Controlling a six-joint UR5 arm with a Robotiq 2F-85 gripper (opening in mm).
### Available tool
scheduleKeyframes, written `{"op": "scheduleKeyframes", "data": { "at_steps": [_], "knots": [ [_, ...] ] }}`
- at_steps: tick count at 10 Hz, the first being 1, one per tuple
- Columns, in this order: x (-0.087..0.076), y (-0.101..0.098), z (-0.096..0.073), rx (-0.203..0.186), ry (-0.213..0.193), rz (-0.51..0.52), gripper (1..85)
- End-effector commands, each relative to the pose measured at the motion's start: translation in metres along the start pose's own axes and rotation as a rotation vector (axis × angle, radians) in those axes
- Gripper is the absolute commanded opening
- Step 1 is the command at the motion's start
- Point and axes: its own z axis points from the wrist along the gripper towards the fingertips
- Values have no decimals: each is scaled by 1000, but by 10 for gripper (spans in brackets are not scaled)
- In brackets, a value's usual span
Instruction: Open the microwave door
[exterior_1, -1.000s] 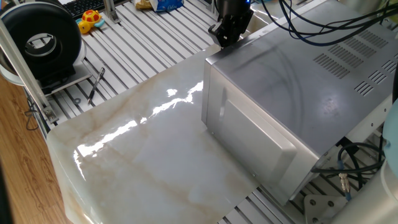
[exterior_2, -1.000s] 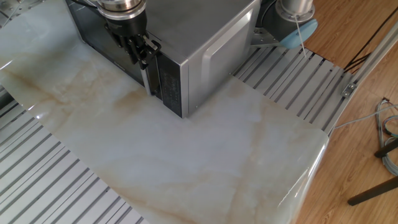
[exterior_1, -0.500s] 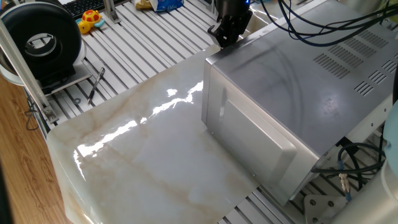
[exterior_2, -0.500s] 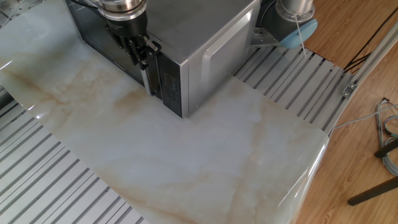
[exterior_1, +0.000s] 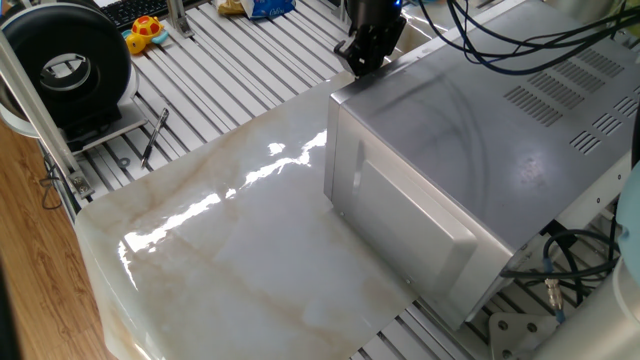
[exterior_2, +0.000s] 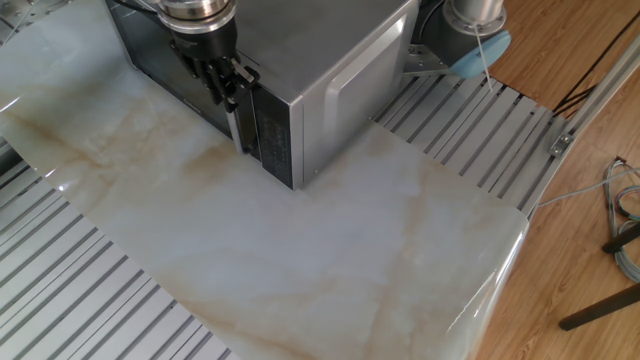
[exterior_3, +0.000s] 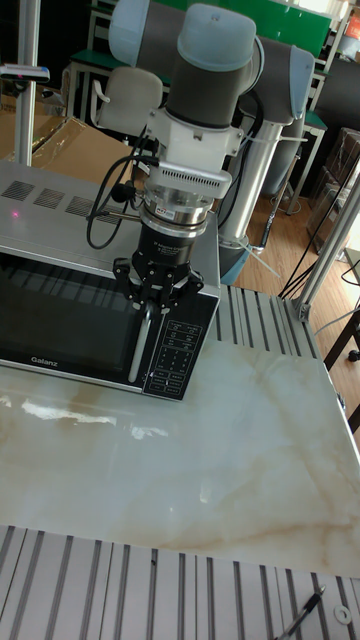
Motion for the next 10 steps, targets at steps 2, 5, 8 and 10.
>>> {"op": "scheduleKeyframes", "data": {
  "at_steps": [2,5,8,10],
  "knots": [
    [1,3,0,-15,0,3,263],
    [2,3,3,-15,-2,2,260],
    [2,0,4,-12,-5,-3,257],
    [0,-1,5,-10,-8,-4,257]
  ]
}}
